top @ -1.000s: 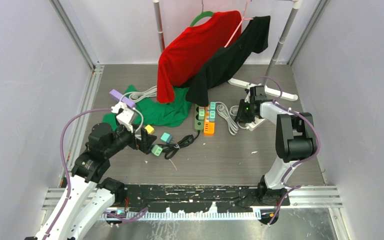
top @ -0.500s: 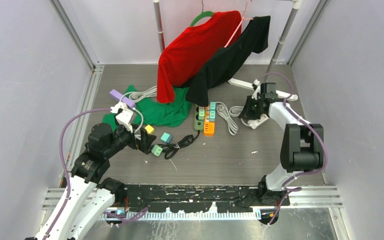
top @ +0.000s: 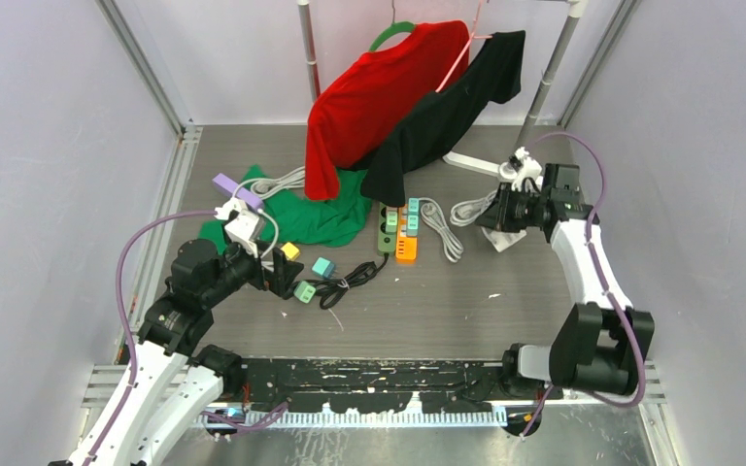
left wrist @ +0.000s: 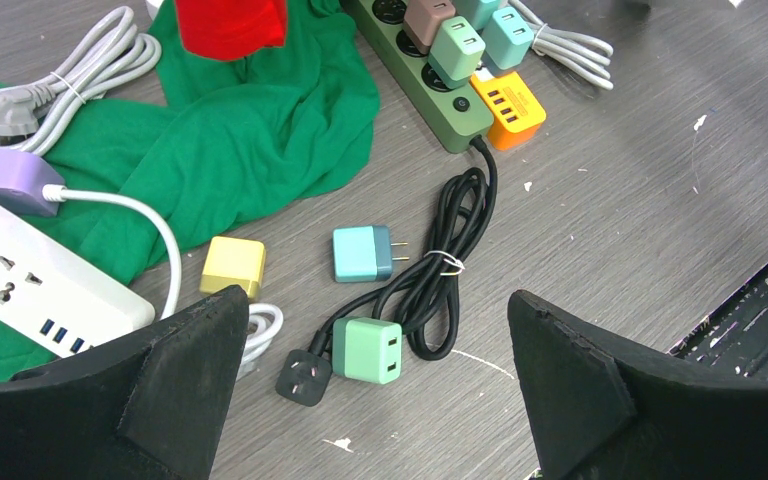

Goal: Pull the plug off the socket
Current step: Move the socket to the center of the board.

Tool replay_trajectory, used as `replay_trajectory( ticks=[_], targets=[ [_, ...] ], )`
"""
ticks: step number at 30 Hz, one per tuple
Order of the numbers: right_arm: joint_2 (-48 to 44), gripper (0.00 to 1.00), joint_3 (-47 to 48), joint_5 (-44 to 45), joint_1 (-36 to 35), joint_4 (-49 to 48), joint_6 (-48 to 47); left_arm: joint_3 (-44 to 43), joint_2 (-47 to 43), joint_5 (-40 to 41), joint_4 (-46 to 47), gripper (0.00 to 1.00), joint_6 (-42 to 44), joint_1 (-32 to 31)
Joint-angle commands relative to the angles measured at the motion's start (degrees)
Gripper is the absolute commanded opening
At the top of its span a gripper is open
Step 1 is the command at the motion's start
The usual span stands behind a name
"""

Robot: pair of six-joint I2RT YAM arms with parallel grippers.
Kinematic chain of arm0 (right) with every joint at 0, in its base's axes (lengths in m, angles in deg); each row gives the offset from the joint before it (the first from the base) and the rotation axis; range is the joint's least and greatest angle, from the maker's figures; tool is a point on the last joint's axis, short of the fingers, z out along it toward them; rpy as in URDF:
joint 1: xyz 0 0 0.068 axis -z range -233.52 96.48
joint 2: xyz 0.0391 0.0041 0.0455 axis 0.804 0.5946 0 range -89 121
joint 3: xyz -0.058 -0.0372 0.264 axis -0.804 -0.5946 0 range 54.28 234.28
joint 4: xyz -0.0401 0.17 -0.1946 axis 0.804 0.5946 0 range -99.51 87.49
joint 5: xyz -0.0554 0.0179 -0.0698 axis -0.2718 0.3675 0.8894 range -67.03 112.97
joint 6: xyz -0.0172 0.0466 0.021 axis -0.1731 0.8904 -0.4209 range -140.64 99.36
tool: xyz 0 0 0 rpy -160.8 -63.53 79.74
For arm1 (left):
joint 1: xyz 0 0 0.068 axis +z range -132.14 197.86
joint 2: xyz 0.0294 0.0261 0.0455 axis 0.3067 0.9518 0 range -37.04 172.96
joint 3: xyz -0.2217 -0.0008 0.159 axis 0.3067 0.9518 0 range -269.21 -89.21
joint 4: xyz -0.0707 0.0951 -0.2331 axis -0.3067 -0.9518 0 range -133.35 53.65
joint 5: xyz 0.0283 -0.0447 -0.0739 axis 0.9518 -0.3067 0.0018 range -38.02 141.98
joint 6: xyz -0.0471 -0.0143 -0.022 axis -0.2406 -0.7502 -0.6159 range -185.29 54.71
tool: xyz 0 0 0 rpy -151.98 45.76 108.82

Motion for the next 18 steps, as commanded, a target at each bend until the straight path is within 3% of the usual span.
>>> replay_trajectory(
  ticks=[1,5,11,18],
  targets=[
    [-10.24,0.01,-3.08,-13.29,-0.38,2.78,-11.81,-0.51,-0.43,0.18,0.93,1.0,0.82,-0.12],
    [-16.08,0.04,-7.96,-18.0,-1.84,7.13,-24.8,-0.58,-0.26,0.04,0.93,1.0,0.74,-0.12],
    [-17.03,0.1,-13.93,-18.84,-9.11,18.94,-43.3,-0.55,0.07,-0.16,0.93,1.0,0.7,-0.12],
    [-15.52,0.12,-17.47,-15.63,-17.8,14.89,-46.05,-0.6,0.53,-0.15,0.84,1.0,0.69,-0.17]
  ],
)
